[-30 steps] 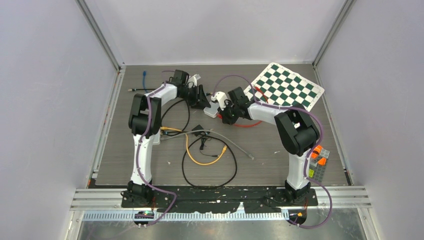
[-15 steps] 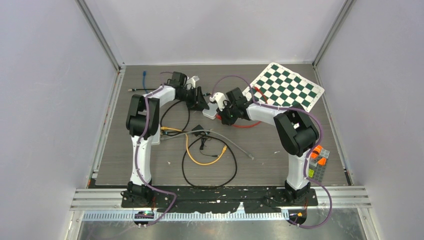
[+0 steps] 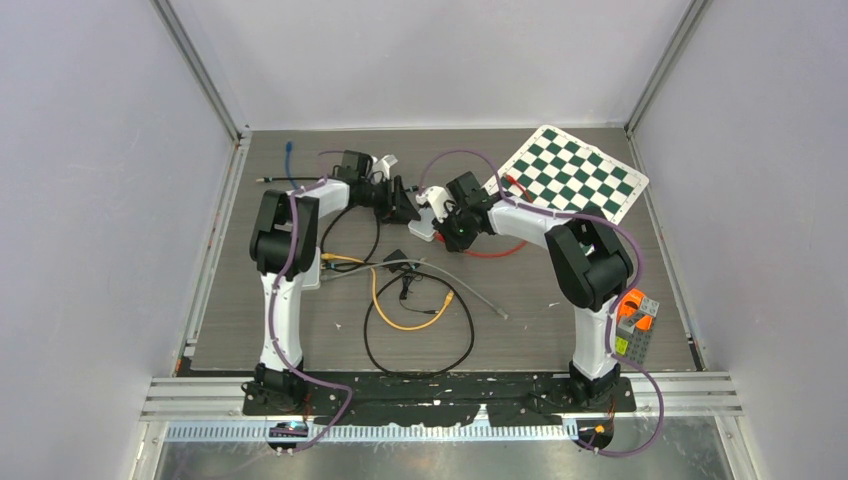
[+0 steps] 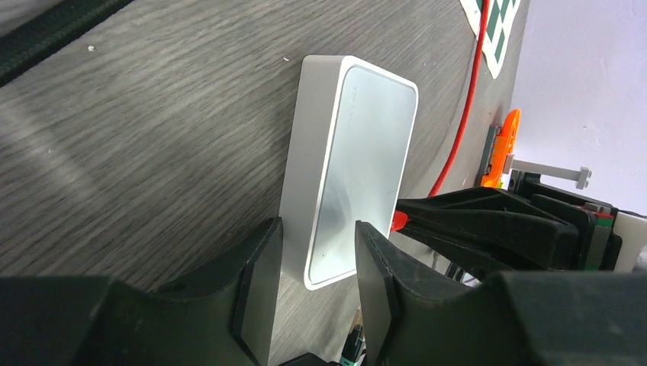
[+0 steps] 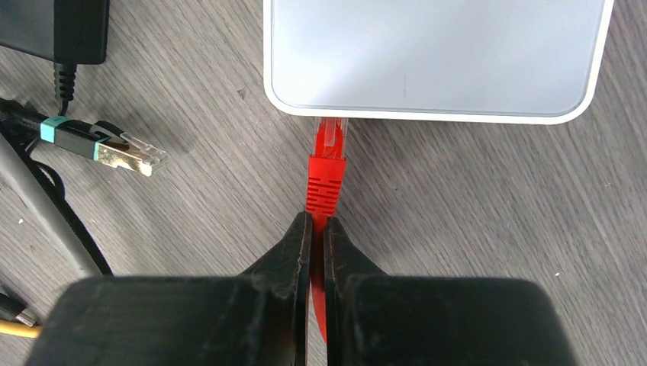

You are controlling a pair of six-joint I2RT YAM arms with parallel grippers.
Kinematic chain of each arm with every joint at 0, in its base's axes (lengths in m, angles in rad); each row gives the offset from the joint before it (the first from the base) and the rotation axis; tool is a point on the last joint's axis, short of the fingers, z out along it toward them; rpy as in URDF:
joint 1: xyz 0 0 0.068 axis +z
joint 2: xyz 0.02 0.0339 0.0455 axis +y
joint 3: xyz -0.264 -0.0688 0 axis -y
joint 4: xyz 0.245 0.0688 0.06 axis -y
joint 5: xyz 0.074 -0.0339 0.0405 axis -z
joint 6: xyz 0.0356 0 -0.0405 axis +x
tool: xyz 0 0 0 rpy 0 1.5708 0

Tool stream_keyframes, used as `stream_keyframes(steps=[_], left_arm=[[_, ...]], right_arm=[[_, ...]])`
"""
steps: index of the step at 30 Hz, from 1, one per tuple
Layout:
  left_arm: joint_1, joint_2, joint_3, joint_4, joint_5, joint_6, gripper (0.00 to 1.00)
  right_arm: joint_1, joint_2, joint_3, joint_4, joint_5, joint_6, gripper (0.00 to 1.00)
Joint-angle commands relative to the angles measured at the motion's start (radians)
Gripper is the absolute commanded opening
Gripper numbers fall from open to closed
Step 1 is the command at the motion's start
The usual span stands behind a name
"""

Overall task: Insert the plug into the switch port
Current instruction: Insert the connector into the switch port.

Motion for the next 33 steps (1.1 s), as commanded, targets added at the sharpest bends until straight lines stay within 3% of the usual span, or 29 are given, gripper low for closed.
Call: stream_keyframes(steps=[1,15,24,33], left_arm=[[-0.056,-0.053,-0.048,-0.012,0.118,-0.032,0.41],[-0.123,-0.089,-0.154,0.086,0.107,-0.067,0.40],[-0.136,-0.110,-0.170,0.141,0.123,-0.097,0.39],[-0.151,-0.146,-0.235,0.181,0.110,-0.124,0.39]], right_arm=[[0.021,0.022,0.076,0.091,0.002,0.006,0.05],[0.021,0.038,0.082,0.140,-0.030,0.048,0.05],[0.026,0.070,0.219,-0.035,0.012,0.030,0.05],[0.026,0.062,0.191,0.044,0.030,0.098,0.05]])
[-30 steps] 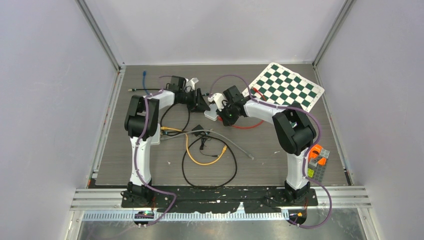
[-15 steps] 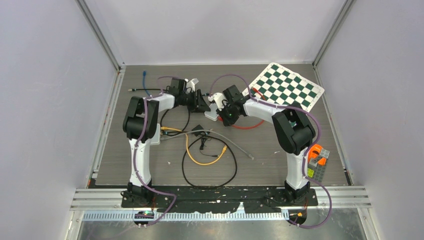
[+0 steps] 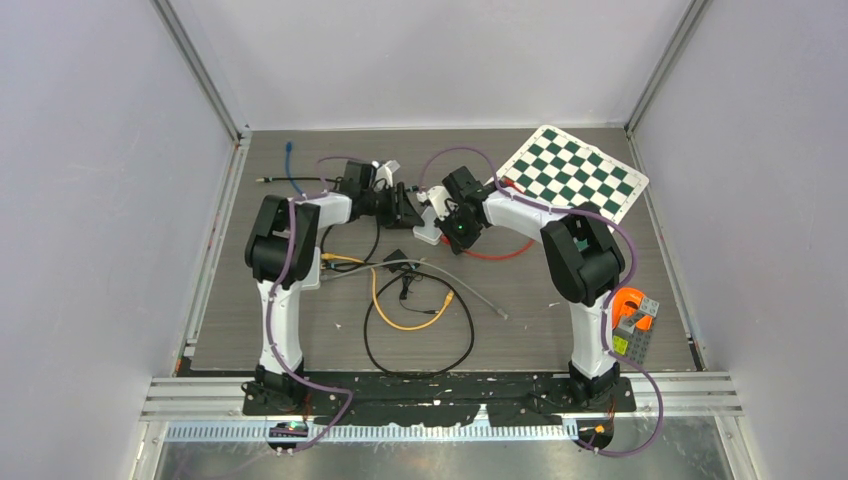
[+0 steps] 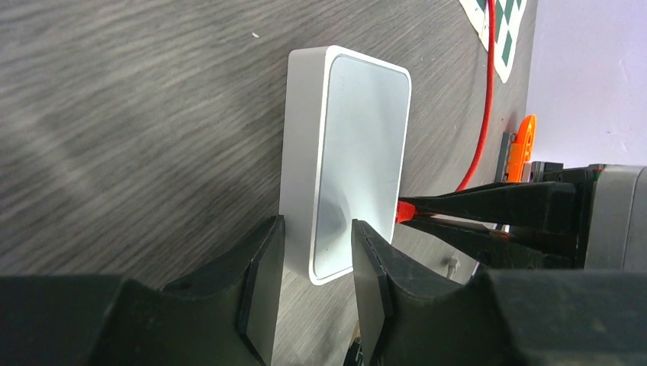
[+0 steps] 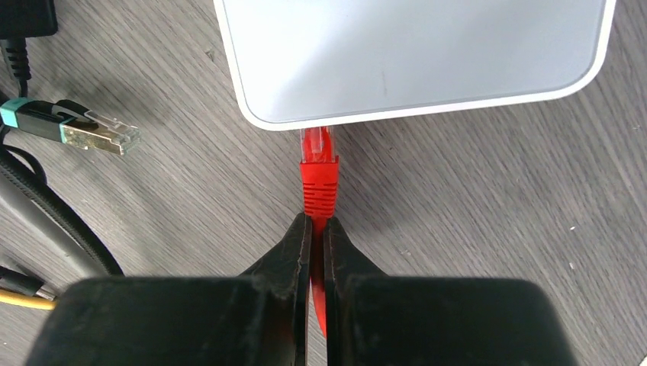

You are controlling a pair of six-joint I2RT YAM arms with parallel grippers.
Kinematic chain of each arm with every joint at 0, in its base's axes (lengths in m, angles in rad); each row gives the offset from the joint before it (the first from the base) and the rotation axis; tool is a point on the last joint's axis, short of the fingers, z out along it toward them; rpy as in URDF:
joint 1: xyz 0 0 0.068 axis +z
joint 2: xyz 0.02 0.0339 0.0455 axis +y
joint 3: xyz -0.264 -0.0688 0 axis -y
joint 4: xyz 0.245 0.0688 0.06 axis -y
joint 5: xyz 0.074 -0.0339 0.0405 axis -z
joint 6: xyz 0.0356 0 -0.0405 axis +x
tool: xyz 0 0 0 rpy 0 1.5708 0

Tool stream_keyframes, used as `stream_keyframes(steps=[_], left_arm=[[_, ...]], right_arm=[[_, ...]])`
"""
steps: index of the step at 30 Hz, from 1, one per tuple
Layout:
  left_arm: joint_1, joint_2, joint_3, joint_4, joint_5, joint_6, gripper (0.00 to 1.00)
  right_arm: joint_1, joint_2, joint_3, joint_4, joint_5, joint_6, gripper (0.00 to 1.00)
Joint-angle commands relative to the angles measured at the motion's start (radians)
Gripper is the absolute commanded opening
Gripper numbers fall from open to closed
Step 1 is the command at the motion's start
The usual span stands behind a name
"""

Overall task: Insert the plug into the switch port
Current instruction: Insert the connector into the switch port.

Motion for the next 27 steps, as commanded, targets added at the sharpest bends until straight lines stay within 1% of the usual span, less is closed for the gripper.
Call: stream_keyframes(steps=[1,4,6,10,13,15,18,21,23,27], left_arm=[[-0.112,-0.055,-0.054,-0.036,0.181,-0.080,0.38],[-0.118,-0.047,-0.076,0.039,0.208,-0.124,0.38],[-0.118,-0.039,-0.096,0.090,0.231,-0.152,0.39],[-0.122,-0.024,-0.103,0.097,0.247,-0.153,0.38],[-0.137,-0.027,-0.131,0.145,0.259,-0.186,0.38],[-0.150,-0.018,-0.159,0.258,0.293,-0.258,0.38],[-0.165,-0.006,-0.199,0.391,0.327,-0.360,0.36],[-0.190,-0.016,-0.226,0.414,0.323,-0.371,0.36],[-0.205,-0.015,-0.243,0.437,0.324,-0.394,0.35],[-0.218,-0.018,-0.303,0.575,0.316,-0.499,0.33]], right_arm=[[0.026,-0.002,0.029,0.288,-0.034,0.047,0.05],[0.025,-0.010,-0.022,0.399,-0.062,0.043,0.05],[0.026,-0.005,-0.028,0.418,-0.082,0.033,0.05],[0.027,-0.012,-0.039,0.449,-0.156,0.014,0.05],[0.027,-0.004,-0.029,0.473,-0.183,0.029,0.05],[0.029,0.006,-0.007,0.467,-0.187,0.031,0.05],[0.033,0.020,0.030,0.449,-0.141,0.050,0.05],[0.033,0.023,0.065,0.425,-0.076,0.097,0.05],[0.034,0.014,0.056,0.439,-0.061,0.123,0.05],[0.036,0.012,0.036,0.449,0.022,0.164,0.05]])
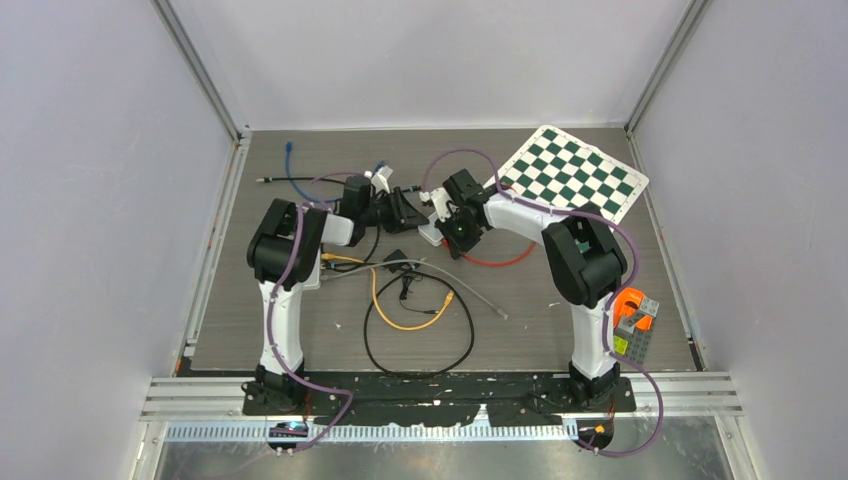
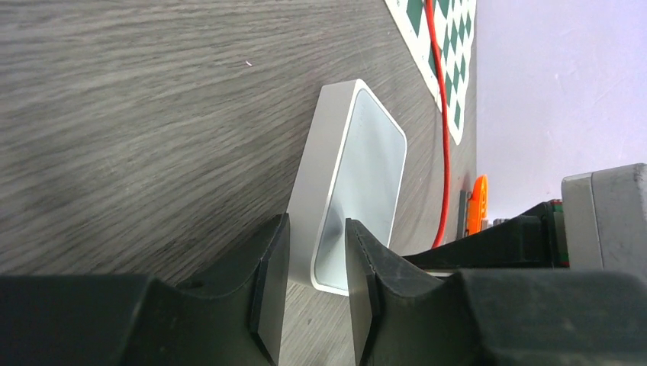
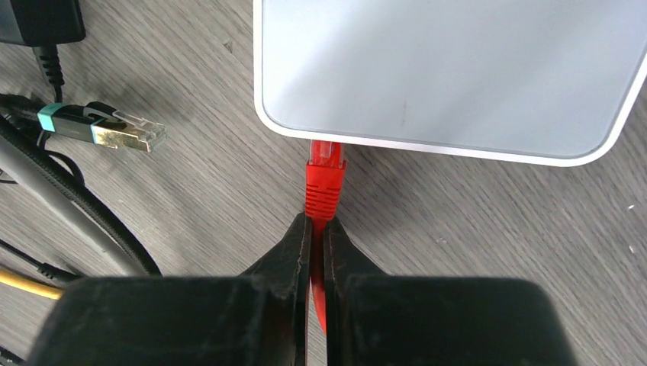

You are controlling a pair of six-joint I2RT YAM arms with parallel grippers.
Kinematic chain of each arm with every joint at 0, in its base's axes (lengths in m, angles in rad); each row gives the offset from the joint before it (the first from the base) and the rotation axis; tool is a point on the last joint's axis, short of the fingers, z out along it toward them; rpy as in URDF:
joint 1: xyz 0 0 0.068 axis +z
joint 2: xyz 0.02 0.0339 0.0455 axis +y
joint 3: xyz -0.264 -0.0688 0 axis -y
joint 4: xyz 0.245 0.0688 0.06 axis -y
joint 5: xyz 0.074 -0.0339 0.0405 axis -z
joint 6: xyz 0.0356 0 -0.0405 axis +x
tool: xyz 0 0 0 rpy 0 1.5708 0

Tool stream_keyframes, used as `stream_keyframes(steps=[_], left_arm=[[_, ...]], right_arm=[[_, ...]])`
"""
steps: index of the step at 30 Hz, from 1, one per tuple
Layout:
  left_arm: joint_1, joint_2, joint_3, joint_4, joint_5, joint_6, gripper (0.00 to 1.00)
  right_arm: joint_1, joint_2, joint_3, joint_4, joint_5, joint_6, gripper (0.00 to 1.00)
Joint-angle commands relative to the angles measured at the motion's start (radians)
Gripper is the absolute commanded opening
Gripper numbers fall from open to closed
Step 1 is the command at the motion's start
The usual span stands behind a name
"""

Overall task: Insert the plug into the switch port
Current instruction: Insert the connector into the switch port.

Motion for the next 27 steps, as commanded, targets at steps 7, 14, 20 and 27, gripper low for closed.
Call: stream_keyframes(steps=[7,14,20,27], left_arm=[[-0.182,-0.062,-0.108,-0.010,0.307,-0.149,0.29],[-0.112,-0.156,0.068,-0.409,0.173,0.095,0.37],[-0.048,-0.148,0.145,-0.533,0.101,0.157,0.39],[-0.008,-0.134,0.198,-0.609,0.003,0.216,0.43]], right_arm=[[0.034,0.011,0.007,0.498,-0.004,0.045,0.05],[0.074,-0.054,-0.069,0.528,0.047,0.103,0.05],[0.093,-0.018,-0.037,0.531,0.143,0.274,0.08],[0.109,0.068,0.104,0.432,0.296,0.439,0.18]])
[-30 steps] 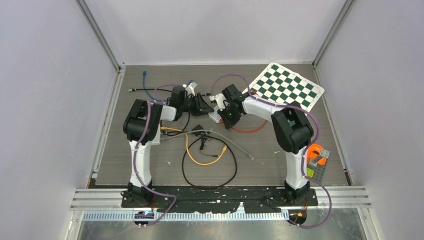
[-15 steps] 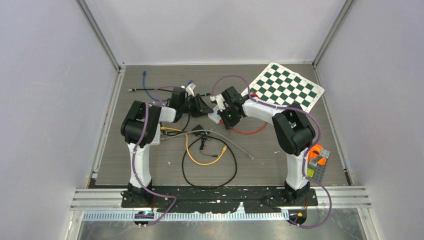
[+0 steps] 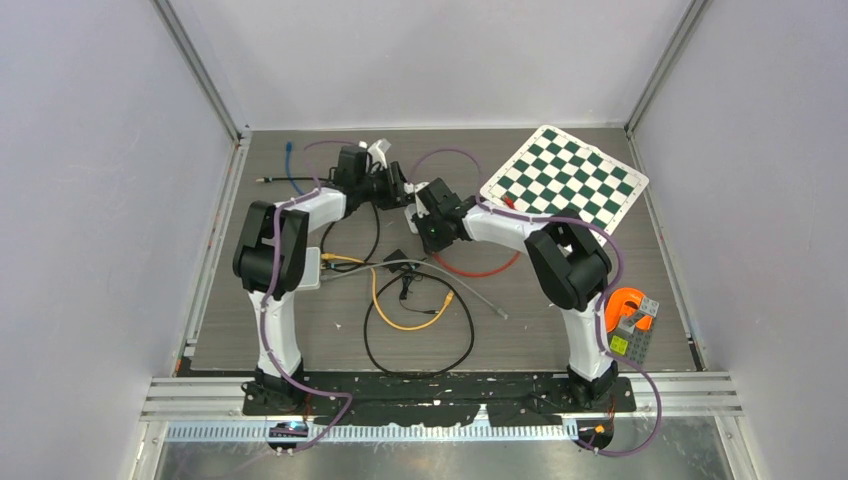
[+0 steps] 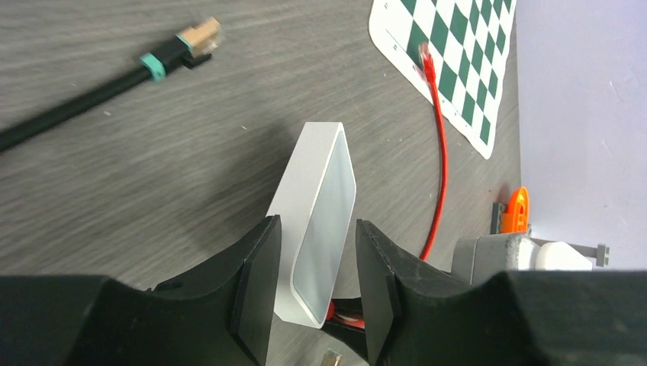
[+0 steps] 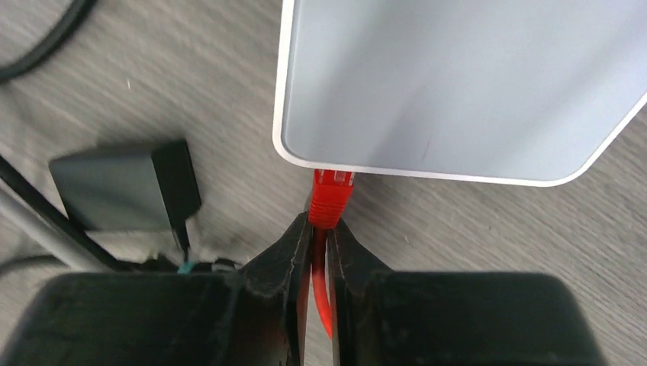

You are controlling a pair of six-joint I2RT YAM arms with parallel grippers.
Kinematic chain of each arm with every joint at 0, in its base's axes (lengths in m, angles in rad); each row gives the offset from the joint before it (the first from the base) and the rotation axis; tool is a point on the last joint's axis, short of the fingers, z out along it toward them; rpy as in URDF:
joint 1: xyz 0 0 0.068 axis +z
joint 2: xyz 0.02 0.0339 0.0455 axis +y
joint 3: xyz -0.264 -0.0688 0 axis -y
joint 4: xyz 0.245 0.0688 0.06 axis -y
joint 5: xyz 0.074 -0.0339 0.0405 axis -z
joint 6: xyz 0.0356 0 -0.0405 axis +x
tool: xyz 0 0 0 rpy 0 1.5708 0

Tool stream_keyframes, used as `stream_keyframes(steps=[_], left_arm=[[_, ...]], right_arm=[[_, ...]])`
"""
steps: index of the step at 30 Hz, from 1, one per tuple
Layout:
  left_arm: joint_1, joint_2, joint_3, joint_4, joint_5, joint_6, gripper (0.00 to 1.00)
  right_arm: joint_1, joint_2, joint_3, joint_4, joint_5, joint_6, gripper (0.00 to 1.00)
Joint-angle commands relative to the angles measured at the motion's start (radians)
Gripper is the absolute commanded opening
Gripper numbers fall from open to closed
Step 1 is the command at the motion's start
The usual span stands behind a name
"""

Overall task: Insert the plug into the switch port
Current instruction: Insert the connector into the switch port.

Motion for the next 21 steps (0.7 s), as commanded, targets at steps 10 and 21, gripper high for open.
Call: stream_keyframes(steps=[10,21], left_arm=[[0.009,-0.086,0.083,-0.317,0.030,0.100,0.49],[0.013,-0.288,0.052,-0.561,-0.332,0.261,0.59]], right_arm=[[0.018,-0.015,0.103,0.167,0.255,0.144,0.55],[0.019,-0.396,-0.229,0.288,0.273,0.050,0.65]])
